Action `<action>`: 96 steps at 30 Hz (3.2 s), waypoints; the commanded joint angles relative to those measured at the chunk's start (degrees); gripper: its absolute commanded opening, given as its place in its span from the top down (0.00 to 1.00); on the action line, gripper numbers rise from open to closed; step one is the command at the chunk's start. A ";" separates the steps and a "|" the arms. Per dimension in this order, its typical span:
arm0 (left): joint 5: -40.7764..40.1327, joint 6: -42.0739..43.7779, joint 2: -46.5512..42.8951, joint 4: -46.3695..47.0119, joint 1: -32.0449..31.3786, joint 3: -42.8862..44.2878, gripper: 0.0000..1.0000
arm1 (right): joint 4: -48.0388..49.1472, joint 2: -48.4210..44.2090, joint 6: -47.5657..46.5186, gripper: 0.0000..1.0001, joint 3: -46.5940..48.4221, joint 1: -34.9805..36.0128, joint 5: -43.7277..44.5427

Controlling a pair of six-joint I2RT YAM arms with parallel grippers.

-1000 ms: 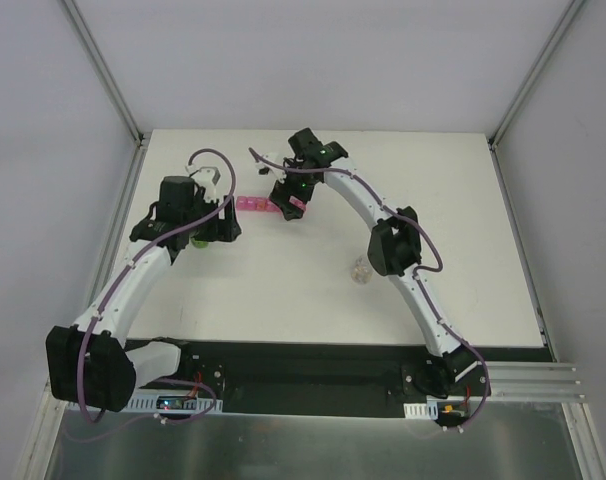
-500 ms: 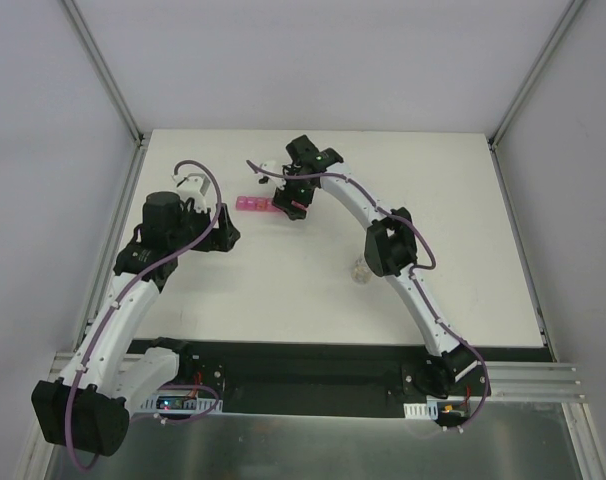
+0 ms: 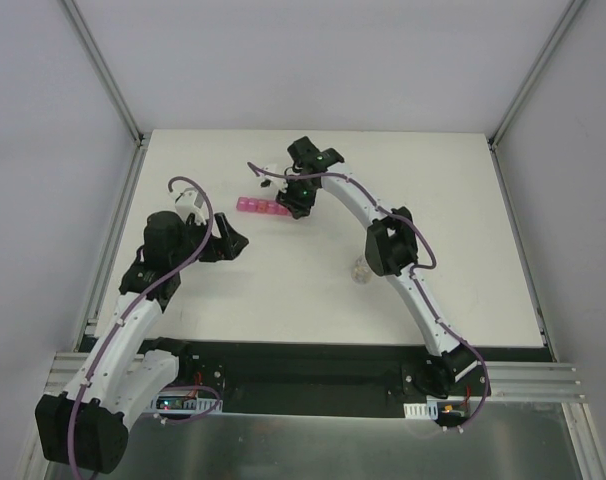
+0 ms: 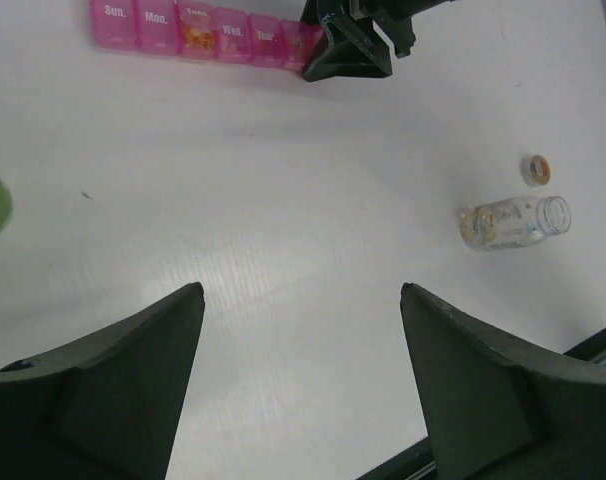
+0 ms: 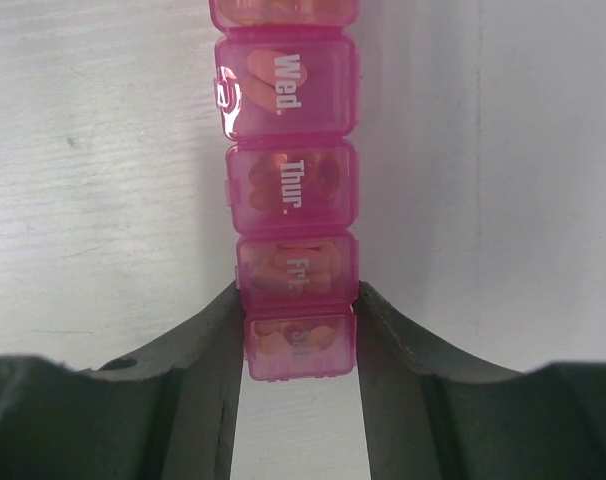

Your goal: Sort the pills into containers

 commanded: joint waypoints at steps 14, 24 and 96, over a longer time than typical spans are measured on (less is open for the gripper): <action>8.95 -30.07 7.76 50.58 -0.15 -19.82 0.46 | 20.40 -34.44 3.14 0.77 -59.72 2.15 -2.72; 9.12 -35.62 33.15 66.34 -5.33 -13.33 0.85 | 22.09 -35.16 7.36 0.77 -62.19 2.95 -1.05; 2.26 -21.99 56.03 18.17 -5.69 8.12 1.00 | 21.30 -34.63 10.87 0.77 -59.91 2.60 0.71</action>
